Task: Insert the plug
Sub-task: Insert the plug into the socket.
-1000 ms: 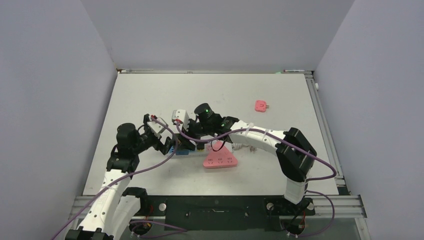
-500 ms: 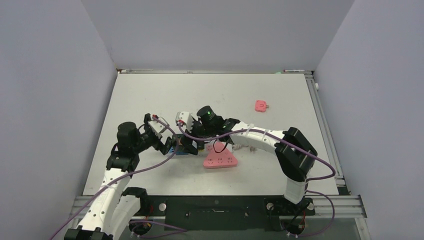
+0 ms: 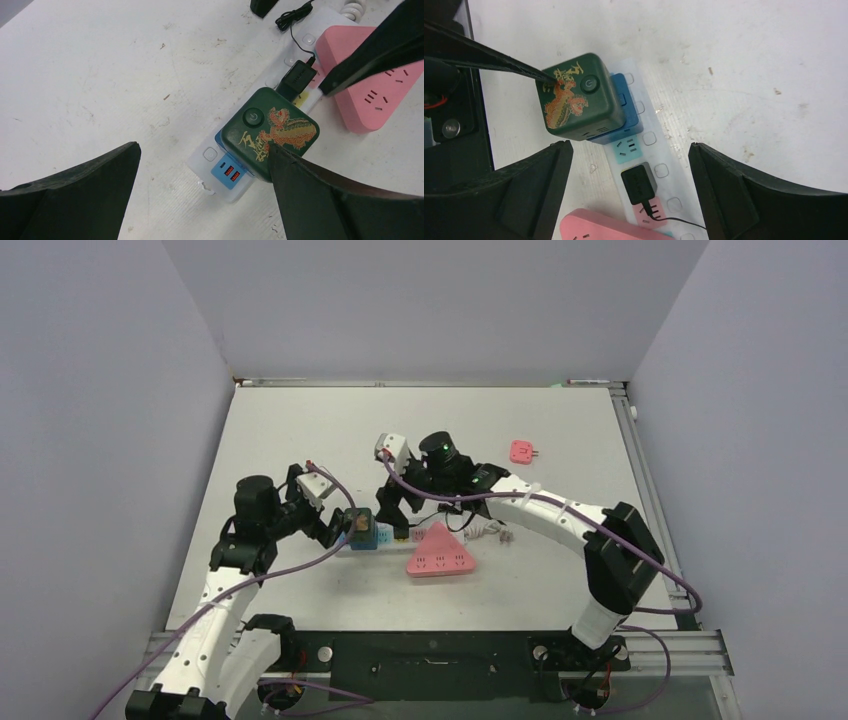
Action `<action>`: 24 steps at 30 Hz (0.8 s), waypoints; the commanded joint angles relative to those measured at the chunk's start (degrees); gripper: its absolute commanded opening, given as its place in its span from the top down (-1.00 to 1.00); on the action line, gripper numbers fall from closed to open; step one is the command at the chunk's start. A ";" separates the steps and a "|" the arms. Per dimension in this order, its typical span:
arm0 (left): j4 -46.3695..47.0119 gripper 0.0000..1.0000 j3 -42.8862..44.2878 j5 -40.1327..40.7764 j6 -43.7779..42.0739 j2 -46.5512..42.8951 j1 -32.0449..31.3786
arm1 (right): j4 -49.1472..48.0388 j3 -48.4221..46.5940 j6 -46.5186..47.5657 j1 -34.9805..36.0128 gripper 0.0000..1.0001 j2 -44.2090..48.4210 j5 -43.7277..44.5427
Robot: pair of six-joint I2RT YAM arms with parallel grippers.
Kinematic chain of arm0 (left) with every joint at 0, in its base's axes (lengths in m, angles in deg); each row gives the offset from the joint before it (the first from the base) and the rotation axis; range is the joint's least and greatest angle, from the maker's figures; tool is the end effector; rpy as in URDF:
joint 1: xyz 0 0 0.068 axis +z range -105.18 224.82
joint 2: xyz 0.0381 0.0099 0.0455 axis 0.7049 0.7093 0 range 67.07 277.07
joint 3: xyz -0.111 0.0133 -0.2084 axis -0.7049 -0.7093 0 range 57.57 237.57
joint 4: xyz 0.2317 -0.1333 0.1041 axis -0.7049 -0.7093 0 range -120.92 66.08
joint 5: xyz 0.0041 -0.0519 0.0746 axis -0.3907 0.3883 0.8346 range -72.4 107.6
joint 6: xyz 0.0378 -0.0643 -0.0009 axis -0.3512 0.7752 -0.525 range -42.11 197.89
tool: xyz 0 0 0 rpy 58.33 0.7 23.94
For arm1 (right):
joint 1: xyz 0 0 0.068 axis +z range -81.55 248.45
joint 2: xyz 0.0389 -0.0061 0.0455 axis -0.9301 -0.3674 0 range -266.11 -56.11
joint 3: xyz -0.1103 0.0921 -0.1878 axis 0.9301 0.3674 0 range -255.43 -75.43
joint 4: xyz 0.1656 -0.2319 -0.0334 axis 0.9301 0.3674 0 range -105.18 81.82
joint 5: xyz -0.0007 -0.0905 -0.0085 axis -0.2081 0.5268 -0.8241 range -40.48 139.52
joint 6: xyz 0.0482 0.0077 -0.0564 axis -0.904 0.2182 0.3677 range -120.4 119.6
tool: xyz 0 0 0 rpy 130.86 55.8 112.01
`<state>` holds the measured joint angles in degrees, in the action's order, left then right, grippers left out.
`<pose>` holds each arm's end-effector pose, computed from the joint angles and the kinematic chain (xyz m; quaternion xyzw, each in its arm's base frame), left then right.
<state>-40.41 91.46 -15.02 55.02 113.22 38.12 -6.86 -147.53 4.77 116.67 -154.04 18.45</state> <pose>0.2473 -0.0632 0.2166 0.3491 0.7620 -0.1705 0.5181 0.2608 0.3406 0.2014 -0.4945 0.7042 0.3857 0.3329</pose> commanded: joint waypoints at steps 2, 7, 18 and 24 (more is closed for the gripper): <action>-3.94 -0.94 6.35 1.51 1.17 1.70 -0.16 | -3.27 -0.77 -2.18 -2.51 -0.79 6.45 0.69; -3.69 -0.93 8.62 1.16 2.38 2.31 -0.16 | -4.27 -1.77 -4.11 -1.80 -0.80 4.18 -0.17; -4.58 -0.94 6.47 1.16 1.44 3.37 -0.11 | -7.81 -4.38 -7.95 0.05 -0.65 -0.86 -1.65; -4.45 -0.96 5.26 1.22 0.37 4.03 -0.16 | -9.69 -4.59 -8.32 0.18 -0.56 -2.29 -2.01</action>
<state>-45.22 97.38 -14.04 56.35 117.13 38.12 -11.45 -149.38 -2.68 116.61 -155.76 17.62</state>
